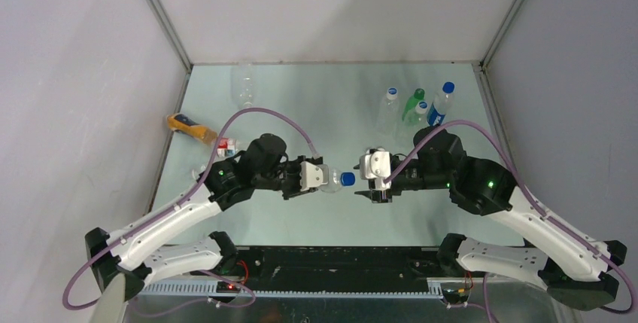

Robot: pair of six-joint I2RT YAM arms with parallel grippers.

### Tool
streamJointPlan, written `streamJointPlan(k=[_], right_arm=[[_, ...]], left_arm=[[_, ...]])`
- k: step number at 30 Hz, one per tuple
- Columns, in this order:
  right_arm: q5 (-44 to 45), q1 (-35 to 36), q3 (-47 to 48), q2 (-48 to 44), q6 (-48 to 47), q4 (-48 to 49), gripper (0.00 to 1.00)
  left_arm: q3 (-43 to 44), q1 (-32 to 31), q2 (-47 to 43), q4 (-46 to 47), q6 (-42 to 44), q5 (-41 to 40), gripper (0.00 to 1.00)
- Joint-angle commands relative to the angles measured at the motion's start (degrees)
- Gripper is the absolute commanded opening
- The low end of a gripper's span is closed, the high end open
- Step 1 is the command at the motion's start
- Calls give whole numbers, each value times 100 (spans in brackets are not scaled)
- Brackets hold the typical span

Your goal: Screw on the bottle caps

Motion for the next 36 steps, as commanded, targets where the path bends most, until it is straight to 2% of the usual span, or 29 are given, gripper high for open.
streamJointPlan(k=[1, 19, 23, 27, 31, 32, 33, 34, 35, 36], right_arm=[[-309, 71, 55, -5, -508, -18, 55], [-189, 87, 57, 106, -679, 118, 49], [-254, 87, 55, 140, -617, 125, 41], [-220, 44, 57, 248, -446, 37, 28], [-207, -88, 58, 437, 436, 182, 4], [-128, -92, 56, 477, 1003, 334, 0], [171, -102, 55, 564, 1386, 432, 0], [395, -104, 55, 602, 2325, 645, 0], [987, -136, 55, 688, 2873, 732, 0], [1634, -161, 59, 730, 4060, 843, 0]], left_arm=[[277, 40, 24, 96, -190, 522, 14], [433, 40, 275, 238, -213, 837, 14], [484, 40, 326, 224, -175, 805, 14], [534, 41, 319, 312, -192, 778, 14], [253, 33, 124, 904, -395, 338, 14], [176, 15, 80, 1252, -493, 192, 14], [6, -3, -22, 1428, -533, -136, 14], [-75, -67, -77, 1737, -560, -317, 14], [-250, -119, -186, 1912, -558, -817, 15], [-356, -267, -247, 2262, -459, -1417, 15]])
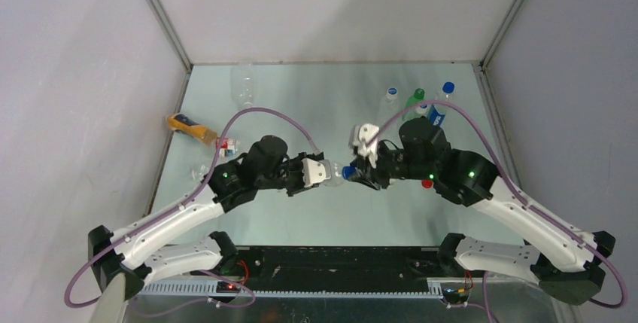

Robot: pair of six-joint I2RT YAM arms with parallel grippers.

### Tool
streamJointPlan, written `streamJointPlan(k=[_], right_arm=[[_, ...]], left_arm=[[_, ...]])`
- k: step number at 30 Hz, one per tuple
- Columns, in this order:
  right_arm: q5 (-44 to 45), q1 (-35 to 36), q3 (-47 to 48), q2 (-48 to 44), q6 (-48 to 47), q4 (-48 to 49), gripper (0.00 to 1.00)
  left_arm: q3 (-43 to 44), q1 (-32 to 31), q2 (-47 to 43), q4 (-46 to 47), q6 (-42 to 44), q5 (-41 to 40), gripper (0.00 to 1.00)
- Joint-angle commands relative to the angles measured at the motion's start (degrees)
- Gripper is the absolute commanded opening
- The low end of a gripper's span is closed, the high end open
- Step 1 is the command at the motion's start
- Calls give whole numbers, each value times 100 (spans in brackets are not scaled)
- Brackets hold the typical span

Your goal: Screw on the bottle caps

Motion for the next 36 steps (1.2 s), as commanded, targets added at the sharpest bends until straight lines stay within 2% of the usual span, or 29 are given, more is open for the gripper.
streamJointPlan(k=[1, 2, 3, 4, 5, 7, 10, 12, 13, 14, 15, 16, 17, 18, 19, 20, 21, 26, 29, 36], right_arm=[[1664, -111, 60, 401, 3675, 621, 0], [1996, -171, 62, 456, 4888, 586, 0], [2071, -292, 61, 552, 5401, 536, 0], [2083, -357, 49, 601, 6321, 442, 0], [2039, -457, -10, 678, 6958, 457, 0], [1925, -524, -167, 715, 7566, 665, 0], [1833, -520, -350, 616, 7682, 1203, 0], [1722, -520, -409, 429, 7099, 1567, 12], [1705, -524, -419, 377, 6500, 1723, 27], [1675, -521, -424, 262, 6185, 1781, 35], [1607, -520, -434, 193, 5456, 1898, 46], [1422, -520, -445, 55, 5078, 1930, 51], [1331, -524, -452, -12, 4290, 1948, 56], [1120, -525, -448, -143, 3928, 1938, 57], [1000, -527, -447, -207, 3158, 1882, 59], [696, -521, -446, -335, 2734, 1839, 60], [494, -521, -446, -400, 1919, 1705, 62], [-790, -515, -450, -749, -452, 928, 62], [-1043, -511, -440, -787, -1060, 631, 62], [-1048, -364, -444, -794, -1698, 410, 60]], left_arm=[[-446, -351, -472, 1918, -76, -1731, 15], [-566, -611, -520, 2268, 220, -2136, 15], [-821, -742, -603, 2464, 512, -2849, 16], [-925, -979, -638, 2837, 651, -3370, 16], [-1110, -1153, -680, 2995, 890, -3579, 16], [-1286, -1300, -696, 3356, 1094, -4011, 16], [-1338, -1337, -661, 3370, 1105, -4272, 16], [-1293, -1312, -613, 3101, 1065, -4264, 15], [-1255, -1227, -615, 2834, 993, -4202, 15], [-1234, -1165, -622, 2677, 940, -3978, 15], [-1181, -975, -668, 2359, 799, -3813, 15], [-1144, -858, -719, 2197, 720, -3362, 15], [-1051, -635, -740, 1883, 575, -3110, 15], [-991, -517, -776, 1731, 516, -2593, 15], [-872, -319, -782, 1406, 419, -2348, 16], [-783, -214, -754, 1149, 385, -1768, 16], [-585, -30, -727, 850, 340, -1214, 16], [139, 415, -315, -121, 271, 300, 15], [385, 545, -103, -535, 283, 1018, 16], [770, 575, 360, -975, 405, 1624, 15]])
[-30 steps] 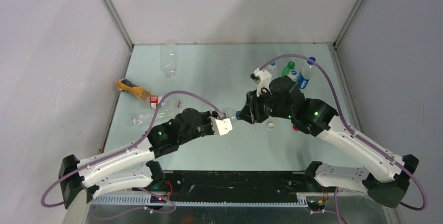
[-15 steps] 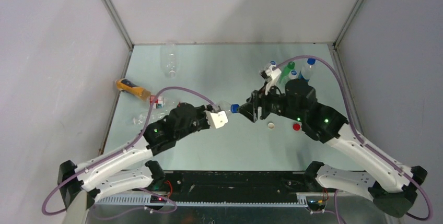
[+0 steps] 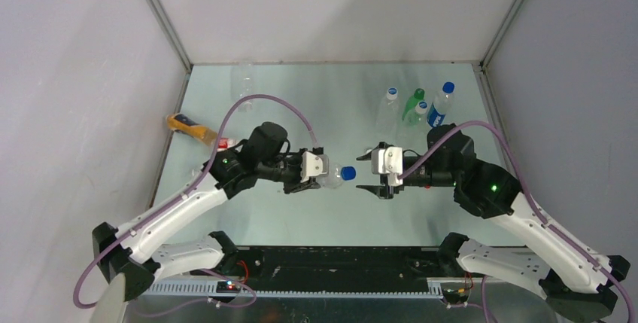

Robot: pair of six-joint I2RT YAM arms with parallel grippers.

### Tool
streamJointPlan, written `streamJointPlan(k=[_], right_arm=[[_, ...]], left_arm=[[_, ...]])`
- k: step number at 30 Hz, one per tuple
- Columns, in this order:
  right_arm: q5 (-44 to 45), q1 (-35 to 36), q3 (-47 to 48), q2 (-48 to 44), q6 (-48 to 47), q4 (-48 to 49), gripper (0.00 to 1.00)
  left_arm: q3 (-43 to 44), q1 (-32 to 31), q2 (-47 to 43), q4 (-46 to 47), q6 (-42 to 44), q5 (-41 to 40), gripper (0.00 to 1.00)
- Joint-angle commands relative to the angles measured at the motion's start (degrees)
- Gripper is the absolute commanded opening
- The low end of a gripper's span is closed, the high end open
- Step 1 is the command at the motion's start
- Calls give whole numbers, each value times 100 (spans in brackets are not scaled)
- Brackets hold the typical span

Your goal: Screw on the bottle caps

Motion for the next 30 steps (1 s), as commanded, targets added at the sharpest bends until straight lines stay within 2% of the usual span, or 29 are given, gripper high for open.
streamJointPlan(k=[1, 17, 21, 23, 26, 27, 28, 29, 30], right_arm=[[-211, 119, 55, 21, -813, -145, 59], [-190, 420, 54, 267, -811, -3, 48], [-197, 480, 57, 326, -742, 41, 42], [-175, 509, 57, 345, -622, 114, 37], [33, 574, 54, 386, -103, 271, 14], [169, 592, 49, 411, 64, 301, 9], [239, 592, 53, 426, 505, 372, 2], [458, 599, 56, 463, 764, 413, 0], [638, 604, 56, 487, 1432, 523, 0]], left_arm=[[355, 38, 135, -384, 22, 790, 15], [381, 41, 144, -446, 28, 1027, 15], [380, 42, 115, -467, 25, 1071, 15], [375, 37, 102, -455, 15, 1049, 15], [312, 36, -4, -210, -159, 825, 16], [271, 35, -101, -94, -236, 728, 17], [168, 19, -155, 163, -370, 524, 17], [103, 1, -299, 312, -451, 402, 18], [-67, -53, -386, 675, -631, 87, 18]])
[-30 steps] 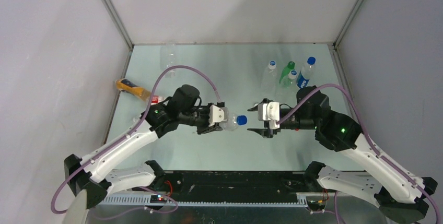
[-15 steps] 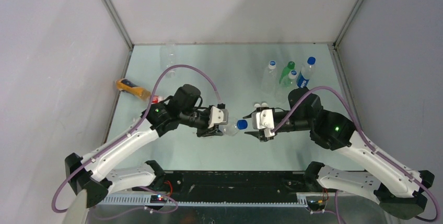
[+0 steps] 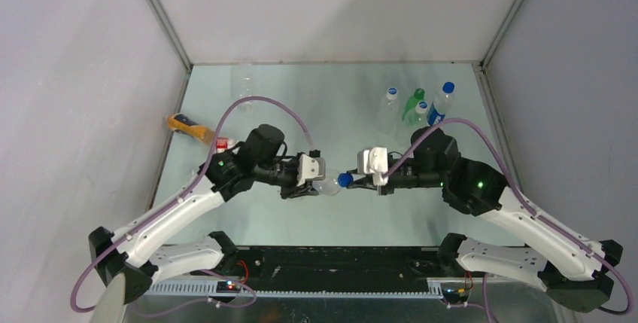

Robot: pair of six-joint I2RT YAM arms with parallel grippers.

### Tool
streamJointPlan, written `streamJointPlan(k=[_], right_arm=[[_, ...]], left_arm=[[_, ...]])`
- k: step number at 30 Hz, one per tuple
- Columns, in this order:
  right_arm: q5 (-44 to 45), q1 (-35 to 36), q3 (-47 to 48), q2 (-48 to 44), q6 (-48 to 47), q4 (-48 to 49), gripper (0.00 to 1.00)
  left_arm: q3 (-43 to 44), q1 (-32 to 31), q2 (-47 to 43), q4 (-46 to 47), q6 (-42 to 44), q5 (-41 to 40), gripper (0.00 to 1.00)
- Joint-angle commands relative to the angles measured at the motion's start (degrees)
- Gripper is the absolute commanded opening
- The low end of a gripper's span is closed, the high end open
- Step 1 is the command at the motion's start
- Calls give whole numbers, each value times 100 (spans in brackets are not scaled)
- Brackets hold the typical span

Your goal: Screw on the bottle caps

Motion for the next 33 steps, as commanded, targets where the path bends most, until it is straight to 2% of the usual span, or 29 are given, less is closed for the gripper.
streamJointPlan(k=[1, 3, 4, 5, 6, 7, 8, 9, 10, 12, 14, 16, 17, 18, 19, 21, 26, 29, 33], right_arm=[[914, 103, 54, 199, 1967, 563, 0], [1629, 104, 56, 272, 3226, 656, 0], [2163, 96, 52, 326, 4139, 618, 0], [2362, 85, 51, 363, 5172, 595, 0], [2692, 51, 45, 435, 5714, 523, 0], [2846, 34, 49, 470, 6669, 486, 0], [3043, -1, 44, 536, 7078, 413, 0], [3088, -18, 42, 569, 7721, 370, 0], [3192, -21, 45, 612, 7947, 366, 0], [3338, 18, 47, 611, 8301, 401, 0], [3479, 78, 48, 538, 8169, 503, 1], [3493, 106, 41, 428, 7618, 628, 17], [3476, 110, 42, 388, 7125, 698, 34], [3431, 112, 45, 287, 6849, 723, 41], [3365, 113, 25, 238, 6232, 771, 54], [3099, 107, -22, 47, 5345, 783, 65], [2104, 96, -144, -491, 2934, 671, 72], [1799, 82, -150, -615, 2033, 458, 72], [1273, -6, -154, -643, 1073, 195, 73]], left_arm=[[-261, -97, -626, 1361, -613, -778, 19], [-581, -263, -887, 1893, -771, -1339, 18], [-794, -451, -972, 2232, -815, -1867, 18], [-897, -573, -1102, 2407, -817, -2166, 17], [-1112, -882, -1176, 2742, -763, -2814, 17], [-1232, -1043, -1302, 2939, -703, -3149, 18], [-1506, -1421, -1355, 3365, -513, -3961, 18], [-1630, -1594, -1435, 3576, -292, -4316, 18], [-1821, -1891, -1457, 3922, -208, -4907, 18], [-1965, -2113, -1468, 4220, -136, -5488, 18], [-1981, -2145, -1445, 4201, -218, -5694, 18], [-1977, -2134, -1415, 4087, -287, -5782, 17], [-1976, -2126, -1406, 4015, -338, -5786, 17], [-1966, -2061, -1395, 3900, -376, -5734, 17], [-1927, -1937, -1388, 3698, -506, -5556, 17], [-1845, -1659, -1369, 3376, -729, -5038, 16], [-1569, -954, -1394, 2657, -961, -3294, 17], [-1279, -561, -1310, 2118, -940, -2058, 17], [-924, -302, -1051, 1547, -825, -1132, 17]])
